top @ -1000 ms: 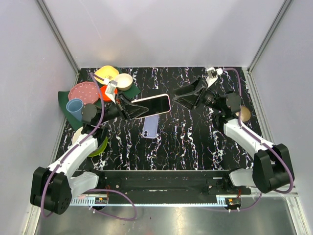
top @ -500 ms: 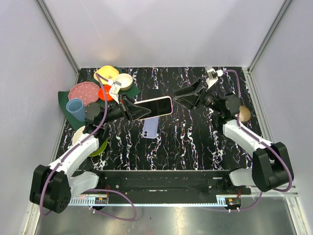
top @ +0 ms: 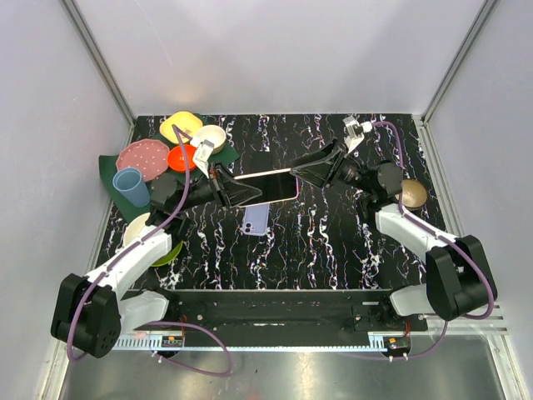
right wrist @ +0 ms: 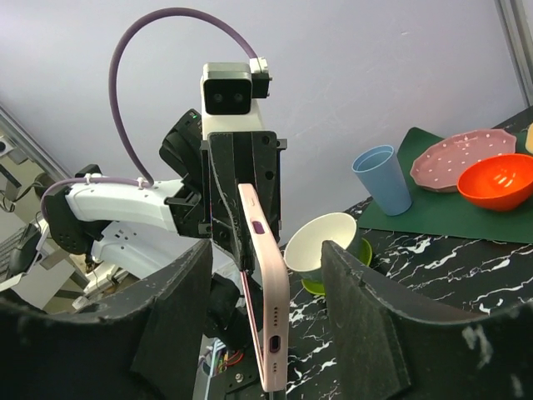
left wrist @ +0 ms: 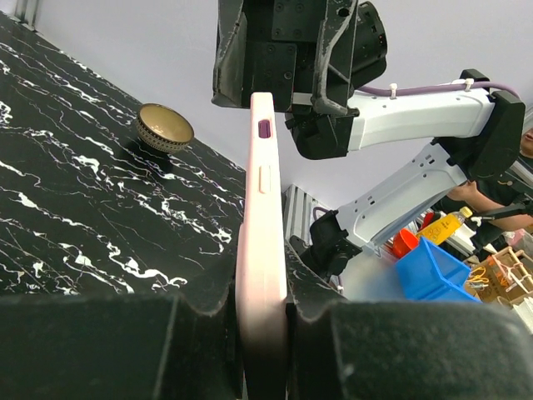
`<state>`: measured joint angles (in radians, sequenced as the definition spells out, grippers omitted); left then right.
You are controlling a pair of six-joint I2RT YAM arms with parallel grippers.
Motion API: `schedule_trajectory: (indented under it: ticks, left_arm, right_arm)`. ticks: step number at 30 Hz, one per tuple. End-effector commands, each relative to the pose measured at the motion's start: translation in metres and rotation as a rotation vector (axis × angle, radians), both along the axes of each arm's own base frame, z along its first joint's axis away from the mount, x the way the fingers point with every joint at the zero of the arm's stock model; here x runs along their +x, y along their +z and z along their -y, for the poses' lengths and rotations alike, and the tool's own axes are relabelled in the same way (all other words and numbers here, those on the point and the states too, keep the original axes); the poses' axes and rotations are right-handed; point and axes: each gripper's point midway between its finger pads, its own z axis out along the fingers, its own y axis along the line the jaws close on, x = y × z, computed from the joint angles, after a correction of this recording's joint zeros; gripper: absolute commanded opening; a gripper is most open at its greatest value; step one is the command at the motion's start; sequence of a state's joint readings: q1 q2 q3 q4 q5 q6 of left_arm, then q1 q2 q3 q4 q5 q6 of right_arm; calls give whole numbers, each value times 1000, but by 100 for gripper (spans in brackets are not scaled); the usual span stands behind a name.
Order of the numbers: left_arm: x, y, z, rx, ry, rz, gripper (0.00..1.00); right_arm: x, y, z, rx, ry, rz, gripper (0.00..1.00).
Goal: Take the phone out of the phone case
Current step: Remove the phone case from the phone.
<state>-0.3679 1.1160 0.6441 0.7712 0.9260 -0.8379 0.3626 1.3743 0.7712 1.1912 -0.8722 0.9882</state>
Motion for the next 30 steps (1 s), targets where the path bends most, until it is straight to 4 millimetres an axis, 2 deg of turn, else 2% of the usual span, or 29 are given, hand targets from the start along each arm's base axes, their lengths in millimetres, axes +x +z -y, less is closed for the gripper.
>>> schedule_trajectory:
  ticks: [1, 7, 17, 21, 30]
  left_arm:
    - [-2, 37, 0, -63, 6, 148, 0]
    - [-3, 41, 1, -77, 1, 161, 0]
    - [-9, 52, 0, -113, -14, 195, 0]
    - [-9, 49, 0, -109, -16, 191, 0]
    - [-9, 45, -1, -99, -11, 203, 0]
  right_arm:
    - [-7, 13, -1, 43, 1, 60, 59]
    - [-12, 15, -3, 56, 15, 55, 47]
    - [-11, 11, -6, 60, 17, 33, 38]
    - [-12, 13, -5, 70, 22, 20, 31]
    - [-20, 26, -1, 115, 48, -5, 24]
